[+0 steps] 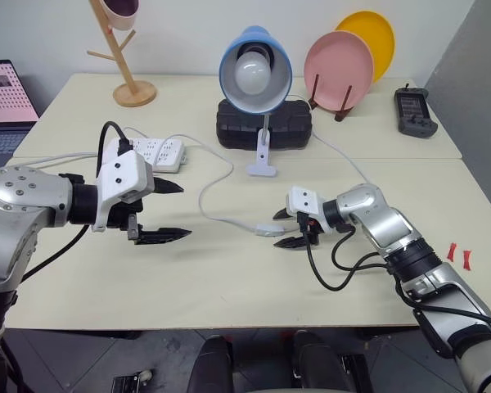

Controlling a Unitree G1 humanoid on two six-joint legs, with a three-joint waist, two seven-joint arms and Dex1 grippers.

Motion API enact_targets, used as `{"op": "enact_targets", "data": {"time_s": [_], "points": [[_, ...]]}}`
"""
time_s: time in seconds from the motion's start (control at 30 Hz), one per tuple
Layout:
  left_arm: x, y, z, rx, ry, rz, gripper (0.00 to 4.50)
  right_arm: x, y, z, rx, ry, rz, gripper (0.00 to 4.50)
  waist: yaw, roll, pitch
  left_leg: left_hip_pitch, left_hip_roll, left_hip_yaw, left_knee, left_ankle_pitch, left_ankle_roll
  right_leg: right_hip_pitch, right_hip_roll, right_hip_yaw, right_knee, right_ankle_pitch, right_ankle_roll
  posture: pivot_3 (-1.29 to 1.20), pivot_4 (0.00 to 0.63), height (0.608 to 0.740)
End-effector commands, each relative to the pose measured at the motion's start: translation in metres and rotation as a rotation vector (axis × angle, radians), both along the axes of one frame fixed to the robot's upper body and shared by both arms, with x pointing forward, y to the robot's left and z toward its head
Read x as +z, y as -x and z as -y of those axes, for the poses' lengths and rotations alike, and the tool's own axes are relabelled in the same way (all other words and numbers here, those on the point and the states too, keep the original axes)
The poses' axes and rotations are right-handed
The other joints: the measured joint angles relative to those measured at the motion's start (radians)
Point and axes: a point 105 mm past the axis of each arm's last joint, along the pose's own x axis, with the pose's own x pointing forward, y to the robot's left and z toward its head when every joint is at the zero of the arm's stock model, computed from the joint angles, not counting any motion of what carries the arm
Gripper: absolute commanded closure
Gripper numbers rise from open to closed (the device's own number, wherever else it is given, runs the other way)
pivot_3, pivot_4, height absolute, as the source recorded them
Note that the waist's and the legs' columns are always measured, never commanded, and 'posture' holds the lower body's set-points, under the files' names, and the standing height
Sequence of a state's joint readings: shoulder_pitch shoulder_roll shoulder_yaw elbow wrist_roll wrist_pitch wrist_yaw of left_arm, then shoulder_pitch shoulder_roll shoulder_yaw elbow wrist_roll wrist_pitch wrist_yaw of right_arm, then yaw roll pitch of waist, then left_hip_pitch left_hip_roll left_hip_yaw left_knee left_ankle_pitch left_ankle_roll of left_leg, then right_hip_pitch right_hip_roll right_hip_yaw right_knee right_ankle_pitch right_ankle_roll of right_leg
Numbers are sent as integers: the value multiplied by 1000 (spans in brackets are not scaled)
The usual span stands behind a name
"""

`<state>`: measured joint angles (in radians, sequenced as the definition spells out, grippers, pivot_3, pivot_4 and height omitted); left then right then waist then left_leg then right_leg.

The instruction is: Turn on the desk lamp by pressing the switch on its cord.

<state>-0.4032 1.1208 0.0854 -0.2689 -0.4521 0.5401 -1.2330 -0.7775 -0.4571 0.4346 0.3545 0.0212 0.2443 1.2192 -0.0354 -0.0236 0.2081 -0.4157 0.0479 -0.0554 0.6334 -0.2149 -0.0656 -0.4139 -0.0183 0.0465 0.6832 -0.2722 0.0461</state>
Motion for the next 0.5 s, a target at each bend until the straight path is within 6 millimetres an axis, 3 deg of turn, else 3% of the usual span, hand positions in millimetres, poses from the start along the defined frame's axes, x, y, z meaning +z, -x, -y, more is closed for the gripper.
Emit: {"op": "enact_targets", "data": {"time_s": [0.03, 0.27, 0.37, 0.5], "points": [[9, 2, 1, -6, -15, 40, 0, 14, -4, -3, 26, -12, 47, 2327, 0, 0, 0, 0, 0, 0, 0, 0, 0, 0, 0, 0, 0, 0, 0, 0, 150, 740], [8, 1, 3, -2, -4, 44, 0, 14, -5, 1, 25, -11, 42, 4069, 0, 0, 0, 0, 0, 0, 0, 0, 0, 0, 0, 0, 0, 0, 0, 0, 150, 740], [3, 4, 6, 8, 10, 33, 0, 21, -2, 3, 32, -41, -2, 4118, 0, 0, 0, 0, 0, 0, 0, 0, 0, 0, 0, 0, 0, 0, 0, 0, 150, 740], [2, 11, 22, 49, 155, -19, 0, 55, -5, 2, -40, -196, -164, 4118, 0, 0, 0, 0, 0, 0, 0, 0, 0, 0, 0, 0, 0, 0, 0, 0, 150, 740]]}}
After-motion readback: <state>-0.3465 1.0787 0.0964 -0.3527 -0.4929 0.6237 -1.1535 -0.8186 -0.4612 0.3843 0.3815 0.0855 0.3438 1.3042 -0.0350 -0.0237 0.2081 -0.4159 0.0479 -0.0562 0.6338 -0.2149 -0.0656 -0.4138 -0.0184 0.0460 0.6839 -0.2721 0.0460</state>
